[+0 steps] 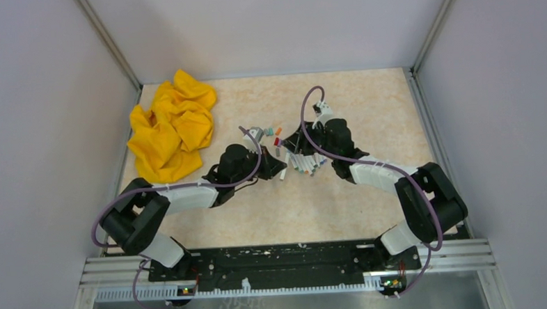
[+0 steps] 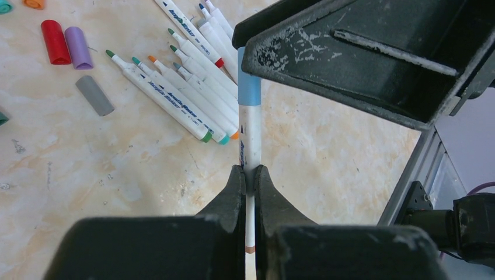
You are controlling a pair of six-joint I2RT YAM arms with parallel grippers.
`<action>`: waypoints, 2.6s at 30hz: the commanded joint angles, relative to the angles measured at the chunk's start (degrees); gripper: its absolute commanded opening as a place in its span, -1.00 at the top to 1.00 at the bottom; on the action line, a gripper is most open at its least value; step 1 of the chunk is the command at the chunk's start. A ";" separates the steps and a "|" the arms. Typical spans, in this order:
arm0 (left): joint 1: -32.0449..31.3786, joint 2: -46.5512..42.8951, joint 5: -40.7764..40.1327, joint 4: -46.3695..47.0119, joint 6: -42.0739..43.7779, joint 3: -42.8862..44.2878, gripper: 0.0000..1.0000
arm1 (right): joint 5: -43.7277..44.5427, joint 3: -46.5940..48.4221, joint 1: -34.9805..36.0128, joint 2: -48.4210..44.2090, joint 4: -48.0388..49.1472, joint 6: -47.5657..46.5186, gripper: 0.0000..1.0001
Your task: Open the pen caps
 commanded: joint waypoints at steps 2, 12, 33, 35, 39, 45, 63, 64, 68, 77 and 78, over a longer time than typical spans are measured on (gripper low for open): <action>-0.39 -2.72 0.57 5.35 -0.83 -1.69 1.00 | -1.25 -0.12 0.49 0.45 4.44 1.00 0.12; -0.39 -4.28 0.39 8.10 -1.08 -3.27 1.00 | -1.94 -0.39 0.49 1.34 5.63 1.94 0.15; -0.39 1.32 -0.80 12.46 -4.11 -3.69 1.00 | -4.69 0.05 0.48 1.70 6.72 3.67 1.00; -0.39 1.99 -0.24 12.81 -4.20 -3.45 0.85 | -4.69 0.05 0.47 1.52 6.61 3.62 1.00; -0.39 3.01 1.09 14.04 -4.35 -3.31 0.47 | -5.16 0.18 0.49 1.55 6.92 3.92 1.00; -0.39 5.00 3.68 16.84 -4.66 -2.85 0.39 | -5.74 0.31 0.44 1.60 7.02 4.11 1.00; -0.33 7.30 4.73 19.92 -5.61 -2.62 1.00 | -6.45 0.35 0.50 1.88 6.32 3.45 1.00; -0.35 7.41 4.32 19.90 -6.03 -2.94 1.00 | -6.30 0.40 0.49 1.88 6.34 3.12 1.00; -0.83 8.83 3.80 23.33 -7.29 -5.06 1.00 | -4.13 2.53 0.21 1.72 4.71 1.11 1.00; -7.21 13.14 -3.86 28.10 -3.71 -10.61 1.00 | -9.78 23.72 -5.82 9.07 -1.56 -1.14 1.00; -7.97 13.59 -4.88 28.33 -3.39 -11.08 1.00 | -10.61 26.92 -6.43 10.31 -2.92 -1.04 1.00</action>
